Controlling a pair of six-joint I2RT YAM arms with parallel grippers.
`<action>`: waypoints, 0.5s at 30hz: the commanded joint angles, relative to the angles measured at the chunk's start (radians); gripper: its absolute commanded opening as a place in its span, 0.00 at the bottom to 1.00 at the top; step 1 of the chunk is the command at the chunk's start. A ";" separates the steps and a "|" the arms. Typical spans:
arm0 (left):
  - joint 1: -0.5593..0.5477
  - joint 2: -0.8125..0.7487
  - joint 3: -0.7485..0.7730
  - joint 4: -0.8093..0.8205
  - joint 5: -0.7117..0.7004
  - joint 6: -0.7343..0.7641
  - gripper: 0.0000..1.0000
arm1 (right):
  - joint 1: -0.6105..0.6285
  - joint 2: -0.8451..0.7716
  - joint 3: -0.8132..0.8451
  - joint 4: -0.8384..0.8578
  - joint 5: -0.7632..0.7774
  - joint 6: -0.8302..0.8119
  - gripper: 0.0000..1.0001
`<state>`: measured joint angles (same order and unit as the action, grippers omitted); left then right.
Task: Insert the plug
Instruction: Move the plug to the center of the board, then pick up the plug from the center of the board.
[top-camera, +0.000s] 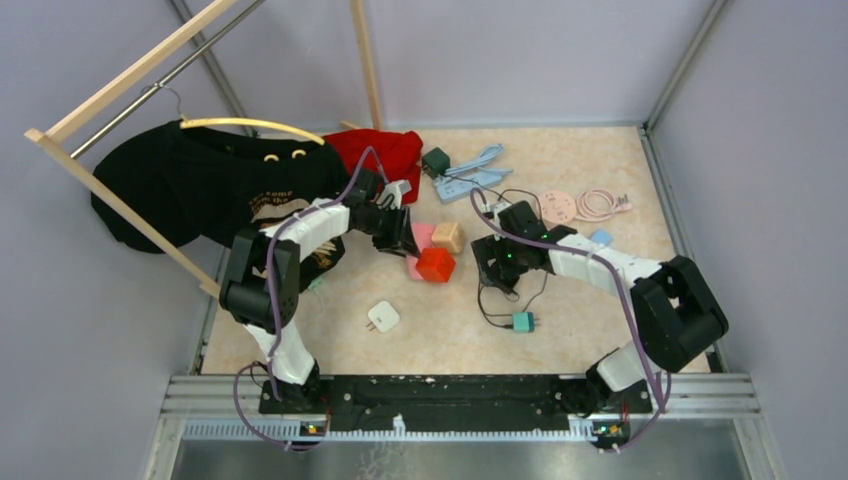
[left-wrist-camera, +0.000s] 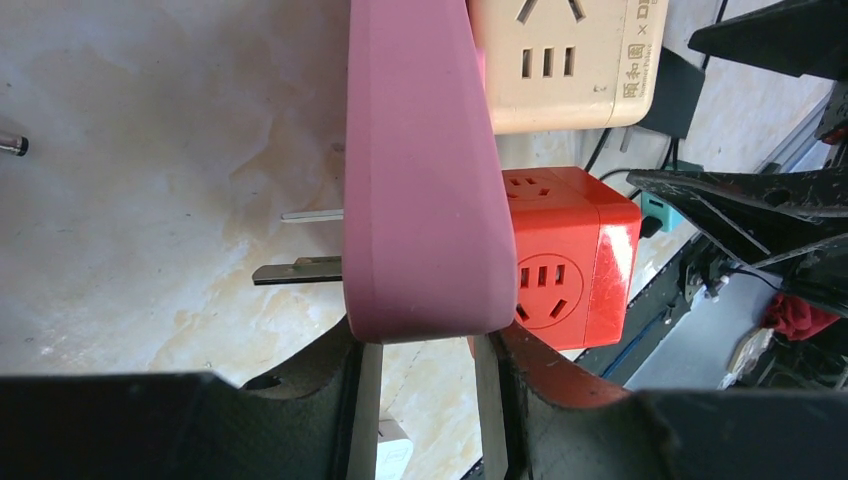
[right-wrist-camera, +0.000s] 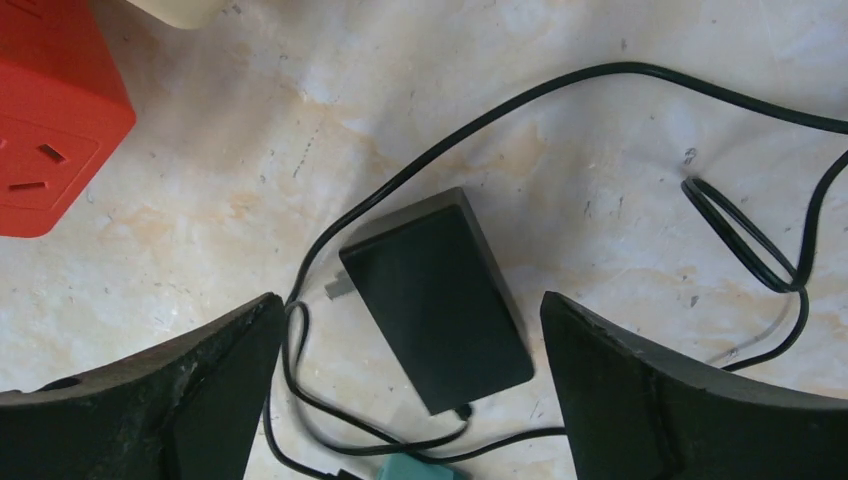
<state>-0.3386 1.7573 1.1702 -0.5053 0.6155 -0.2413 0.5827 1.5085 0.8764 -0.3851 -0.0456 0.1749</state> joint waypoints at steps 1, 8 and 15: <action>-0.003 0.017 -0.002 0.033 0.095 0.000 0.39 | 0.013 -0.027 -0.013 0.040 0.005 -0.003 0.99; -0.020 -0.007 0.023 -0.027 -0.075 0.032 0.62 | 0.012 -0.138 -0.060 0.098 0.085 0.035 0.99; -0.017 -0.060 0.047 -0.030 -0.187 0.005 0.56 | 0.010 -0.223 -0.076 0.078 0.210 0.032 0.99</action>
<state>-0.3626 1.7618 1.1732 -0.5396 0.5152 -0.2298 0.5861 1.3334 0.7959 -0.3294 0.0689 0.2031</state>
